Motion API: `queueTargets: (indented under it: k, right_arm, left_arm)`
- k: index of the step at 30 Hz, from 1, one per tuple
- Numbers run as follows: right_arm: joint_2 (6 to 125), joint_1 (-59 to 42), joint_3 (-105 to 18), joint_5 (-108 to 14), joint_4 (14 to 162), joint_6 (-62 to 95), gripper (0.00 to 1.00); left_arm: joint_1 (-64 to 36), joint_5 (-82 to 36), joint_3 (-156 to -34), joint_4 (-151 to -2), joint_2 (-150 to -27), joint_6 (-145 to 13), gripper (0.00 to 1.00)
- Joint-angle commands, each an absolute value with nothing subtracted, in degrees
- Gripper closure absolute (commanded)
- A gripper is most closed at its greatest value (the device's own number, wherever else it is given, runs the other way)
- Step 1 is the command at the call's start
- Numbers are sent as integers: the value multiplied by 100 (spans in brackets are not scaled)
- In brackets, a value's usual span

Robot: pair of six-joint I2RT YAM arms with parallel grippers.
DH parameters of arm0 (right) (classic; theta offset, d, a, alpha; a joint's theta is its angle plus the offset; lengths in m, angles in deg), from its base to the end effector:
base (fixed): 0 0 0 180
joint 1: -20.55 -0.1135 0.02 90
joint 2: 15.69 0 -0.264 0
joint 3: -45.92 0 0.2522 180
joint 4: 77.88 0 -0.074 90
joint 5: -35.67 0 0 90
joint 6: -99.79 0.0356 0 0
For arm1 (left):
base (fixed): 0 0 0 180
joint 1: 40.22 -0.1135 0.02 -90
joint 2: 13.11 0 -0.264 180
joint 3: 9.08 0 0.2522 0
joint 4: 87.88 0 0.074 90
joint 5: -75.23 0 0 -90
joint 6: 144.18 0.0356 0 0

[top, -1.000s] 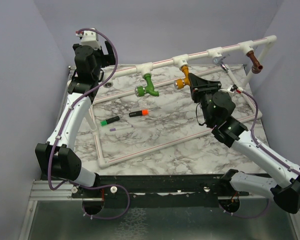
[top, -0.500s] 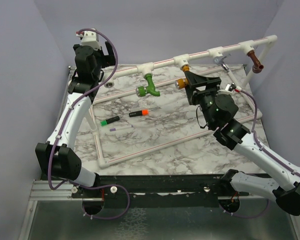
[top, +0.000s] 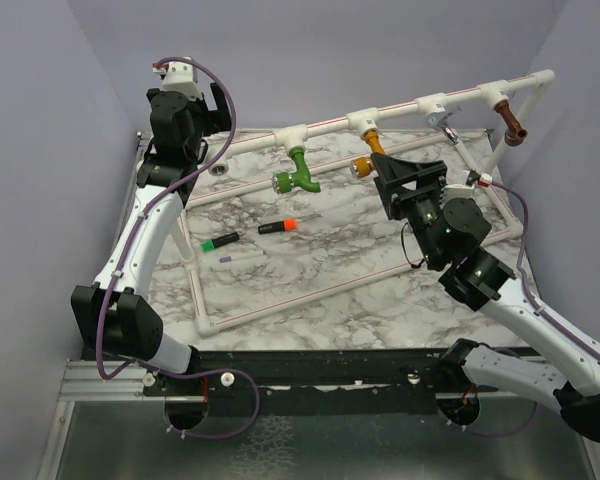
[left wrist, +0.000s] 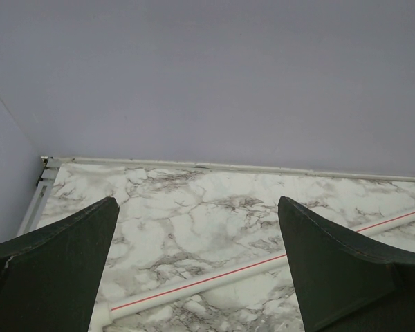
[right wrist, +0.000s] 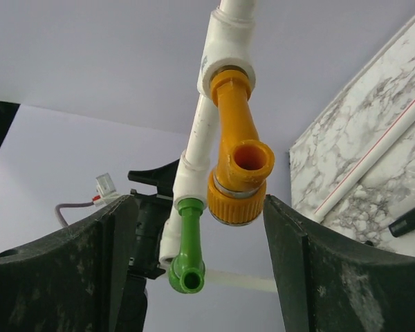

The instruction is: Install the water faucets

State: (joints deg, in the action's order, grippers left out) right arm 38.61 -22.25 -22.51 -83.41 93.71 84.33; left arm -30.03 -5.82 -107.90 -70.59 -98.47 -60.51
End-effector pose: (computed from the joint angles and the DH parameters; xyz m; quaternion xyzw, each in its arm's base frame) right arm 0.1696 0.1335 0.3999 0.3567 0.5738 0.5255 0.5171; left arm 0.3483 -0.0570 0.4280 -0.0287 0.7295 -0.0414 0.6821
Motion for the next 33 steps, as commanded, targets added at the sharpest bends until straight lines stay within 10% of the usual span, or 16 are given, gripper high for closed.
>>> queueTargets:
  k: [1,33]
  right_arm:
    - [3669,-2261,-2223,-8400,8851,7702,22]
    - [2837,-2260,-2356,-6651,8493,-3554,22]
  left_arm:
    - [-2871,-747,-10362,-6050,-10373,-6052,1]
    - [-2871,-795,-10370,-6051,-10381,-6077,1]
